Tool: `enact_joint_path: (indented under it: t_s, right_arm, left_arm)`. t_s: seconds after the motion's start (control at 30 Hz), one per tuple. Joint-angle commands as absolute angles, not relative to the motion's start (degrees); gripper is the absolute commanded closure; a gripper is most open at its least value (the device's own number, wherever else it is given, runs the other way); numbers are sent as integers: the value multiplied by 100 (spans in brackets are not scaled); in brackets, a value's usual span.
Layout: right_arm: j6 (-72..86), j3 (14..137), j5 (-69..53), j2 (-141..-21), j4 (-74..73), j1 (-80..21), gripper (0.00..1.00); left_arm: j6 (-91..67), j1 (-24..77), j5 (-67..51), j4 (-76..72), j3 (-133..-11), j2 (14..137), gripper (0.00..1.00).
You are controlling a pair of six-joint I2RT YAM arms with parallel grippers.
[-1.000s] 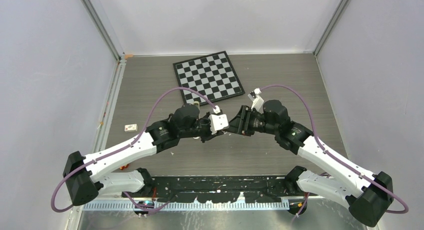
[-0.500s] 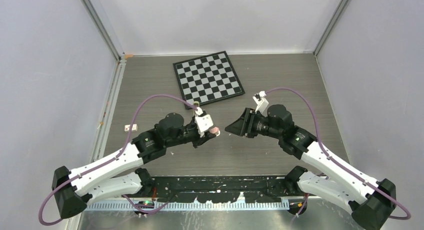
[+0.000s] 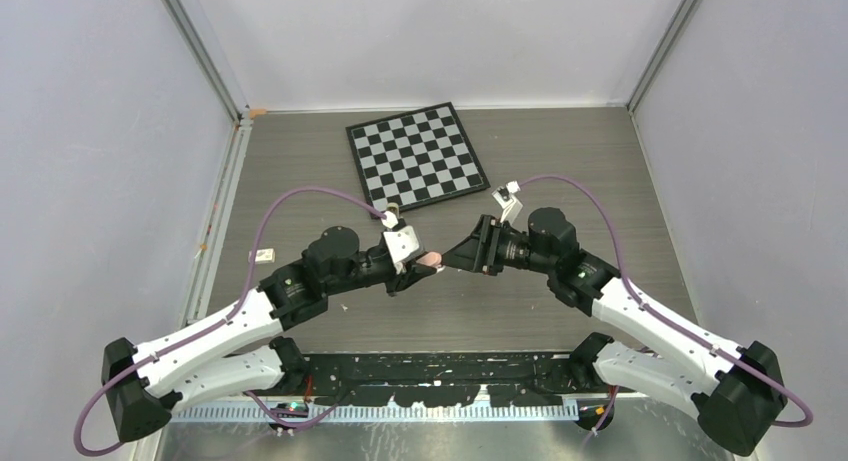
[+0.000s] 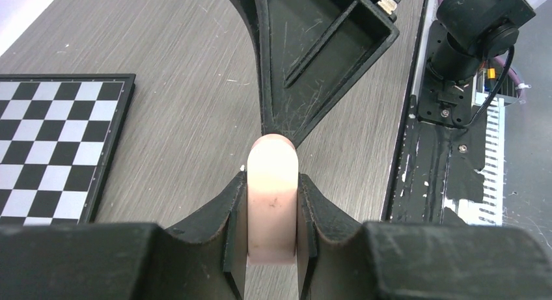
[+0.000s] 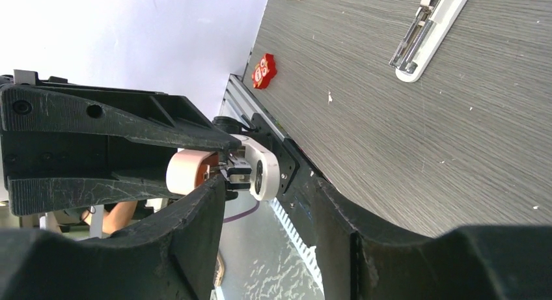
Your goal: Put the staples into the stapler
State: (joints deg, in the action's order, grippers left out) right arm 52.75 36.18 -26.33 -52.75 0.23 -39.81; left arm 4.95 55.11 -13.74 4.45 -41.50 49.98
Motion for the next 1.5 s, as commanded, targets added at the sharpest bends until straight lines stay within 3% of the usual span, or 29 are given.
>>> enact_joint_path:
  t_s: [0.0,0.8,0.97,1.17,1.33,1.47]
  right_arm:
    - [5392,3565,-2825,-5370,557,-4006,46]
    - [6146,2565,-3119,-6288,2234,-4001,53]
    - [6010,2480,-3055,-6009,2264,-4005,53]
    - [4595,2664,-2581,-4668,1059,-3999,39]
    - [4148,2278,-2826,-3774,2000,-4005,26]
    - [4031,2259,-3044,-3617,2631,-4004,24]
  left_arm:
    - [434,5493,-1537,26,-4186,5001,100]
    - [-1129,4941,-1546,-2041,-3874,4966,100]
    - [-1239,4932,-1509,-2160,-3858,5056,100]
    - [-1359,4870,-1562,-1865,-3844,4860,100]
    - [-2007,4860,-2015,-2228,-3760,4852,100]
    - [-2515,4860,-2361,-2622,-3742,4942,100]
